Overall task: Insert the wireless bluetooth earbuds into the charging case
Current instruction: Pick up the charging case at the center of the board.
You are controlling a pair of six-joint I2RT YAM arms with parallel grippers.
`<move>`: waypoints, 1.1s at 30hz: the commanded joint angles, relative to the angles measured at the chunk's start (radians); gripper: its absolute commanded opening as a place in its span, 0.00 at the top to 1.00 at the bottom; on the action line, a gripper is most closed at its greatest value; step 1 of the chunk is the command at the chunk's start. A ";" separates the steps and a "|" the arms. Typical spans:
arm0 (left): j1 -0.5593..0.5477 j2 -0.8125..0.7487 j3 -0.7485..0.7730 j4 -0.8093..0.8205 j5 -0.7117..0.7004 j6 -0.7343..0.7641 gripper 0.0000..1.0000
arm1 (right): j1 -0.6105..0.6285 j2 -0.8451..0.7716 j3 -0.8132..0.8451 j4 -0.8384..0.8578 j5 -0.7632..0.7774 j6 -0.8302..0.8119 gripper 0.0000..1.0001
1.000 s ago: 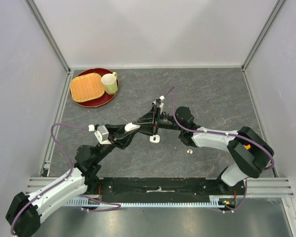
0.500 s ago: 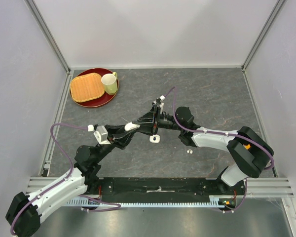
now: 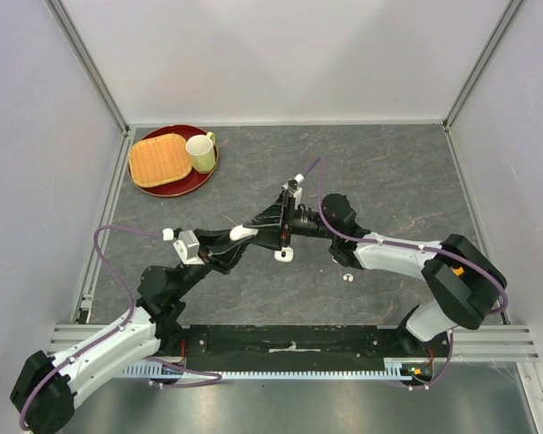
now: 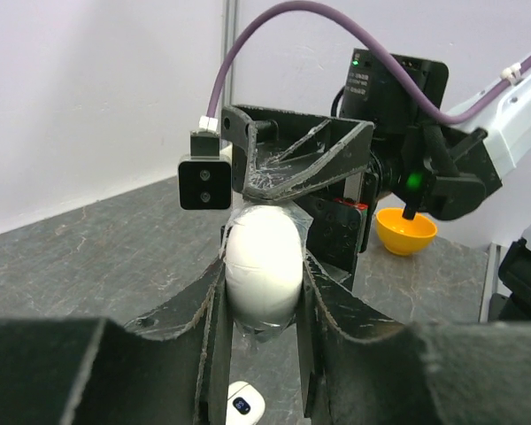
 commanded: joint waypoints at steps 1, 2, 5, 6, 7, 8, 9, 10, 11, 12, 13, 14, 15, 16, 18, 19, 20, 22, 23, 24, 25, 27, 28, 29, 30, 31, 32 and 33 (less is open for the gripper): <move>0.001 -0.019 -0.001 0.070 0.034 -0.021 0.98 | -0.008 -0.087 0.060 -0.265 0.043 -0.233 0.29; 0.001 -0.022 -0.009 0.074 0.039 -0.022 0.98 | -0.011 -0.125 0.073 -0.387 0.058 -0.287 0.24; 0.001 -0.030 -0.020 0.099 0.053 -0.022 0.98 | -0.024 -0.195 0.134 -0.631 0.146 -0.476 0.18; -0.001 -0.035 -0.021 0.116 0.051 -0.025 0.98 | -0.031 -0.211 0.149 -0.678 0.167 -0.563 0.16; 0.001 -0.035 -0.027 0.132 0.051 -0.031 0.98 | -0.036 -0.226 0.171 -0.709 0.192 -0.597 0.16; 0.001 -0.036 -0.037 0.149 0.051 -0.033 0.98 | -0.040 -0.258 0.176 -0.732 0.200 -0.625 0.16; 0.001 -0.036 -0.041 0.186 0.050 -0.036 0.98 | -0.040 -0.275 0.183 -0.740 0.206 -0.687 0.15; 0.001 -0.033 -0.046 0.201 0.050 -0.044 0.98 | -0.042 -0.289 0.188 -0.747 0.210 -0.714 0.15; 0.001 -0.030 -0.052 0.221 0.053 -0.045 0.98 | -0.042 -0.310 0.192 -0.766 0.212 -0.746 0.14; 0.001 -0.026 -0.052 0.235 0.057 -0.047 0.98 | -0.042 -0.320 0.209 -0.778 0.212 -0.773 0.14; 0.001 -0.016 -0.052 0.267 0.065 -0.048 0.98 | -0.042 -0.328 0.218 -0.795 0.212 -0.830 0.14; 0.001 -0.009 -0.054 0.281 0.079 -0.048 0.98 | -0.044 -0.341 0.228 -0.825 0.207 -0.856 0.14; 0.001 -0.001 -0.052 0.297 0.089 -0.050 0.98 | -0.042 -0.347 0.246 -0.835 0.197 -0.882 0.14; 0.001 0.007 -0.051 0.321 0.099 -0.051 0.98 | -0.042 -0.355 0.252 -0.838 0.186 -0.933 0.14; -0.001 0.030 -0.043 0.338 0.128 -0.054 0.98 | -0.042 -0.375 0.275 -0.858 0.160 -0.982 0.14; 0.001 0.036 -0.040 0.346 0.135 -0.056 0.98 | -0.042 -0.383 0.281 -0.864 0.152 -1.004 0.14; -0.001 0.053 -0.034 0.360 0.152 -0.056 0.98 | -0.042 -0.393 0.289 -0.878 0.143 -1.046 0.14; -0.001 0.068 -0.028 0.370 0.166 -0.058 0.98 | -0.040 -0.409 0.314 -0.895 0.125 -1.088 0.14; -0.001 0.079 -0.020 0.376 0.178 -0.059 0.98 | -0.040 -0.412 0.320 -0.931 0.121 -1.126 0.14; -0.001 0.085 -0.017 0.378 0.181 -0.061 0.98 | -0.040 -0.415 0.336 -0.945 0.117 -1.143 0.14; -0.001 0.091 -0.015 0.384 0.189 -0.062 0.98 | -0.039 -0.417 0.346 -0.962 0.103 -1.162 0.14; 0.001 0.108 -0.009 0.392 0.195 -0.065 0.98 | -0.036 -0.415 0.361 -0.991 0.085 -1.195 0.14; -0.001 0.113 -0.006 0.395 0.200 -0.065 0.98 | -0.033 -0.410 0.367 -1.000 0.074 -1.203 0.14; -0.001 0.117 -0.005 0.395 0.200 -0.067 0.98 | -0.028 -0.406 0.370 -1.017 0.069 -1.208 0.14; 0.001 0.123 -0.003 0.393 0.200 -0.070 0.98 | -0.024 -0.401 0.378 -1.027 0.063 -1.225 0.14; 0.001 0.126 -0.001 0.395 0.200 -0.070 0.98 | -0.019 -0.391 0.384 -1.037 0.057 -1.231 0.14; 0.001 0.129 0.000 0.396 0.200 -0.070 0.98 | -0.010 -0.384 0.389 -1.057 0.054 -1.237 0.14; 0.001 0.136 0.000 0.398 0.198 -0.071 0.98 | -0.007 -0.380 0.396 -1.065 0.052 -1.246 0.14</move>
